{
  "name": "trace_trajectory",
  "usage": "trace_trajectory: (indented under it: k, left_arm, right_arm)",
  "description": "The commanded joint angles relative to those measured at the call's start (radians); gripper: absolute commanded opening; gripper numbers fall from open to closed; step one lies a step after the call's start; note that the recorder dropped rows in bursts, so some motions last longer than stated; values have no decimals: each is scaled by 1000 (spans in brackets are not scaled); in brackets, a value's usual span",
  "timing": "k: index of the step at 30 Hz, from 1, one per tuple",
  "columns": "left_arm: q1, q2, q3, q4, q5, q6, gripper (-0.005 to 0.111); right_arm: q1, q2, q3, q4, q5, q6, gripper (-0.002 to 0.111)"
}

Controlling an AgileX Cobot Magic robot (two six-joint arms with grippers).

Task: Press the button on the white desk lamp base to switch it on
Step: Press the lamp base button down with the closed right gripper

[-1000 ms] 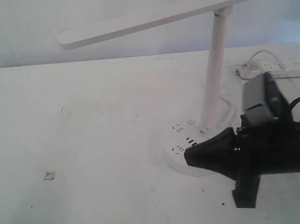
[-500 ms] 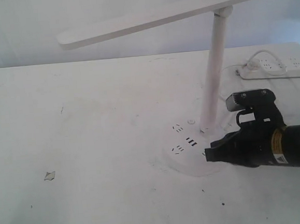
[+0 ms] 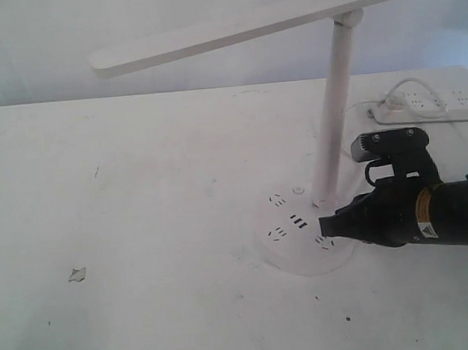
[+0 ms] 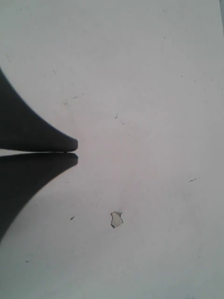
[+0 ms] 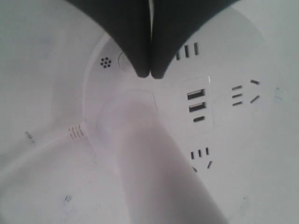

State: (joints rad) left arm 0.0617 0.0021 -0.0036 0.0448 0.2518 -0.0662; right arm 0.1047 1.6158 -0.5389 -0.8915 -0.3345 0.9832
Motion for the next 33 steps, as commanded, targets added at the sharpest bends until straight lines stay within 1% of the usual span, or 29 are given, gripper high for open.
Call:
trace_trajectory:
  k: [1, 8, 16, 30, 33]
  left_arm:
    - [-4, -2, 4, -5, -1, 2, 0]
    - [-4, -2, 4, -5, -1, 2, 0]
    - [-4, -2, 4, -5, -1, 2, 0]
    - [-4, -2, 4, -5, -1, 2, 0]
    - [-4, -2, 4, -5, -1, 2, 0]
  right_arm:
    - [4, 70, -25, 3, -47, -16, 0]
    - [4, 83, -35, 35, -53, -24, 0]
    - [4, 81, -43, 52, 20, -77, 0]
    - [4, -10, -41, 52, 16, -90, 0]
    - [4, 2, -41, 52, 48, -90, 0]
